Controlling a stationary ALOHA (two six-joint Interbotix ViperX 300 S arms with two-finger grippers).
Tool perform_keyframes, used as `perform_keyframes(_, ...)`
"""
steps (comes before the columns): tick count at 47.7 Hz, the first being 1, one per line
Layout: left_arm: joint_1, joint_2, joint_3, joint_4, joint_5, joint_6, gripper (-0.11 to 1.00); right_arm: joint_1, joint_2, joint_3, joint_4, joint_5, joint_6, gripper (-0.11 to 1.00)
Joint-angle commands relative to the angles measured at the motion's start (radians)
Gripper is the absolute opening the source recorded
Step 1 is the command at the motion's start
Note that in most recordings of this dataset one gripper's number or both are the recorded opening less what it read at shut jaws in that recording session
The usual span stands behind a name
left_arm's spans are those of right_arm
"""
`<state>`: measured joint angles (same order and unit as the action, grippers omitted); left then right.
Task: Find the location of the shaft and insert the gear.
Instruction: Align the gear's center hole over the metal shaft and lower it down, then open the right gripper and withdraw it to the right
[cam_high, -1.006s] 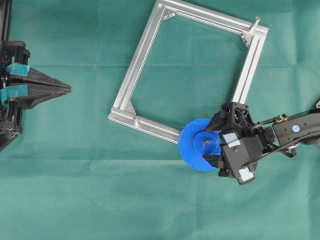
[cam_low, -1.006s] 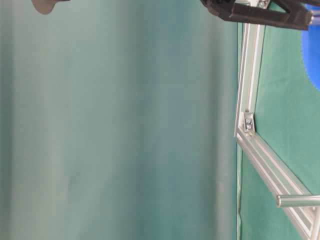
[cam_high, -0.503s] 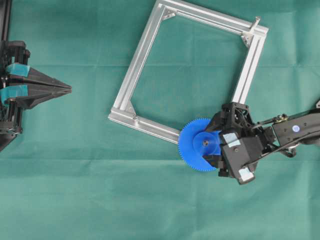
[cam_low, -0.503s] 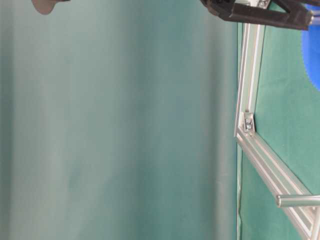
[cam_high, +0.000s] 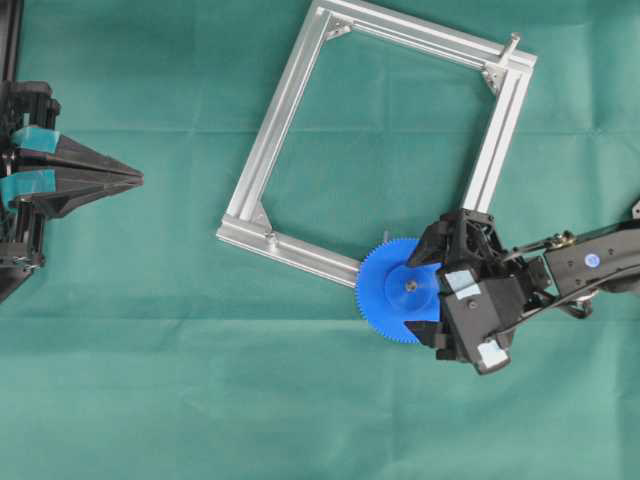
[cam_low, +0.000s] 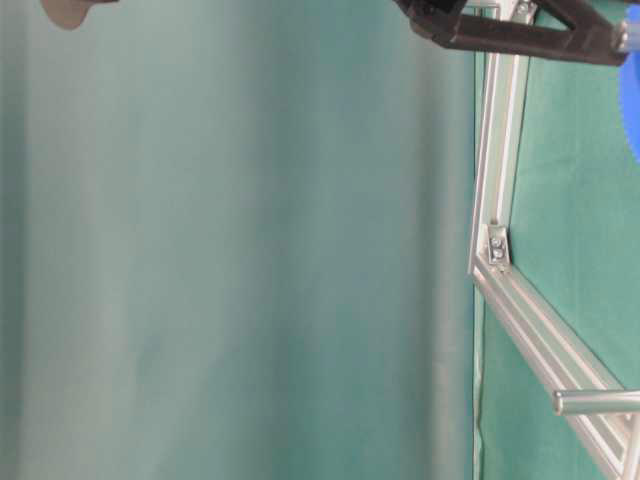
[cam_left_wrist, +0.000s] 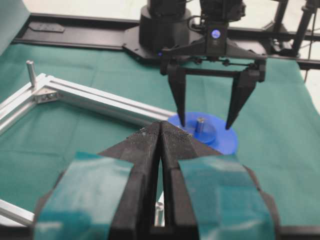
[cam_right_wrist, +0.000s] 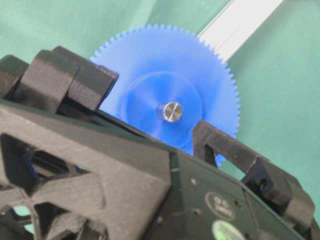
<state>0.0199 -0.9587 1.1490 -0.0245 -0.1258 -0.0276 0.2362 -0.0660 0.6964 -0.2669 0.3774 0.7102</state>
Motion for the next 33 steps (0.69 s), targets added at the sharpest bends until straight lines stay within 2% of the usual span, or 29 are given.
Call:
perform_keyframes(1, 0.003, 0.008, -0.026, -0.003, 0.002, -0.002, 0.01, 0.003, -0.015, -0.026, -0.002, 0.002, -0.003, 0.91)
perform_keyframes(14, 0.003, 0.006, -0.026, -0.003, 0.003, -0.002, 0.01, 0.003, -0.064, -0.049, -0.014, 0.074, -0.006, 0.90)
perform_keyframes(33, 0.003, 0.008, -0.028, -0.003, 0.003, -0.002, 0.01, 0.005, -0.170, -0.057, -0.103, 0.094, -0.005, 0.90)
